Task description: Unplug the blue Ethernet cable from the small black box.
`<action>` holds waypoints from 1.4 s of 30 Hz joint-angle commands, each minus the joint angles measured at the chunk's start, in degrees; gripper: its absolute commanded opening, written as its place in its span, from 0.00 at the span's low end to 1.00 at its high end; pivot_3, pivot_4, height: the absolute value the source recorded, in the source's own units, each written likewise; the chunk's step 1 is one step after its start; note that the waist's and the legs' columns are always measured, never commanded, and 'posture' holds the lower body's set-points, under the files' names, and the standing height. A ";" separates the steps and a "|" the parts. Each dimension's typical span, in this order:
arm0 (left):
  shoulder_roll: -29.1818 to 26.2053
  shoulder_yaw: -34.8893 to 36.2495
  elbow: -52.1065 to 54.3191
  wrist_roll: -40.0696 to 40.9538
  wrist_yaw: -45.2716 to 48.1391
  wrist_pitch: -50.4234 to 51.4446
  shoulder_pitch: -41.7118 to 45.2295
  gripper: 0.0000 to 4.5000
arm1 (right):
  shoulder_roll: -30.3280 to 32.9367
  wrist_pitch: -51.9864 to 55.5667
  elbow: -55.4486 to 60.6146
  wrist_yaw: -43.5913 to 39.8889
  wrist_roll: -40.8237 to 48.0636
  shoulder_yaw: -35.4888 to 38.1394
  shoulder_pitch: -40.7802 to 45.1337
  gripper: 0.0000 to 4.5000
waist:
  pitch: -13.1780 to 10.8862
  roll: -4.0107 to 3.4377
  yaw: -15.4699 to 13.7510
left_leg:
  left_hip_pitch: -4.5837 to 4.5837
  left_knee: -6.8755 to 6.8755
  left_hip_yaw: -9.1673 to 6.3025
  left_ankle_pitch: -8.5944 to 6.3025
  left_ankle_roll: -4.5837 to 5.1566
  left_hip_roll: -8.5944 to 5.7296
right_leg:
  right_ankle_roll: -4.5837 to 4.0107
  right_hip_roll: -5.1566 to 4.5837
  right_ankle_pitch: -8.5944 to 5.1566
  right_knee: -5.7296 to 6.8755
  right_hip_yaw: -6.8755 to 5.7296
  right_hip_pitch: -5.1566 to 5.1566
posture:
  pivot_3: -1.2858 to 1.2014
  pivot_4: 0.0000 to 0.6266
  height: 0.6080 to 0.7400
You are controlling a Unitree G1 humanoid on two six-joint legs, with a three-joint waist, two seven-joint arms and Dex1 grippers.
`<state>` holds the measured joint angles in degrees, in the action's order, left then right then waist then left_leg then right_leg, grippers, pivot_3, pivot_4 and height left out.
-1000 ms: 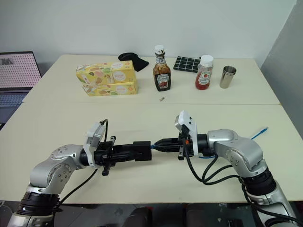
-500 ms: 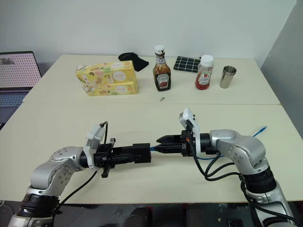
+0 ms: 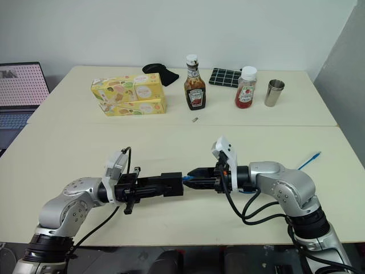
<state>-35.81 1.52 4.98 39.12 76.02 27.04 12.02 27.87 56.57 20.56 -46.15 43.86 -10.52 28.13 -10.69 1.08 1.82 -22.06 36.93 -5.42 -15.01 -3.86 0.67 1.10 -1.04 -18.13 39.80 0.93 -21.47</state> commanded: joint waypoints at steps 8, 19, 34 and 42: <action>0.58 -0.03 2.16 0.57 -0.38 0.05 0.97 0.17 | -0.23 -1.28 1.84 -0.51 -0.38 -0.20 0.60 0.34 | 0.00 0.00 0.01 | 0.00 0.00 0.00 0.00 0.00 -0.01 | 0.00 0.00 0.00 0.00 0.00 0.00 | 0.52 0.24 1.00; 0.23 -0.18 2.40 0.47 0.10 0.30 0.43 0.17 | 0.62 -0.83 1.66 -2.31 0.20 0.14 0.81 0.02 | 0.00 0.00 0.00 | 0.00 0.00 0.00 0.00 0.00 0.00 | 0.00 0.00 0.00 -0.01 0.00 0.00 | 0.52 0.24 1.00; -2.66 2.04 2.18 -0.25 0.25 0.94 -5.66 0.17 | 4.67 3.97 1.41 -4.85 3.81 3.24 -0.52 0.02 | -0.01 -0.02 0.01 | 0.00 -0.03 -0.01 0.00 0.00 0.01 | 0.00 -0.01 0.00 -0.06 0.01 0.00 | 0.52 0.24 1.00; -2.49 6.23 3.85 1.90 -4.05 2.04 -9.15 0.17 | 3.79 -3.26 -2.88 0.46 -3.11 4.90 -0.66 0.02 | -0.01 -0.02 0.06 | -0.02 -0.06 -0.01 -0.01 0.01 0.02 | 0.00 -0.03 0.00 -0.14 0.01 0.01 | 0.52 0.24 1.00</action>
<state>-38.25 5.54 6.60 39.33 73.04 28.64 3.20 32.83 57.76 19.28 -48.49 43.98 -7.33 26.23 -10.71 1.06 1.89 -22.08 36.87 -5.40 -15.02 -3.85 0.69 1.11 -1.08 -18.13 39.65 0.96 -21.47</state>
